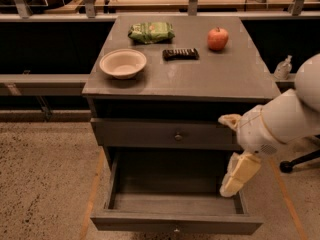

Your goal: Close middle drawer

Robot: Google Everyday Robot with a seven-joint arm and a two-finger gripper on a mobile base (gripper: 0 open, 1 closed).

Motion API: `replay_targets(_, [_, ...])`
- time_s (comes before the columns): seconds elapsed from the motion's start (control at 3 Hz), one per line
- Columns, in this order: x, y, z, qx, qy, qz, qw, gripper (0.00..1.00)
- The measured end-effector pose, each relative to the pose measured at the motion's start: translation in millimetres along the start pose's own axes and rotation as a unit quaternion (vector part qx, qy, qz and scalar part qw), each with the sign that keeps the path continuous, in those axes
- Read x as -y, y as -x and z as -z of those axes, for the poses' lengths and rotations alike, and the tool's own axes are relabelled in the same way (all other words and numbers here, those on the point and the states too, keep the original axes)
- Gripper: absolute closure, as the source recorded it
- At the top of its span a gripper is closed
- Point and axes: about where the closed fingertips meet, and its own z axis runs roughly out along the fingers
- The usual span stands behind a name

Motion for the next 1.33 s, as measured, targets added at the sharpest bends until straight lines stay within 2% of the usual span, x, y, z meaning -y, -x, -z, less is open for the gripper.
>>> replay_targets(0.33, [-10, -15, -94, 0.024, 0.003, 0.036, 0.9991, 0.00])
replay_targets(0.67, [-10, -15, -94, 0.024, 0.002, 0.037, 0.9990, 0.00])
replay_targets(1.0, [-12, -35, -125, 0.022, 0.007, 0.038, 0.9990, 0.00])
replay_targets(1.33, [-16, -77, -167, -0.009, -0.001, 0.036, 0.9993, 0.00])
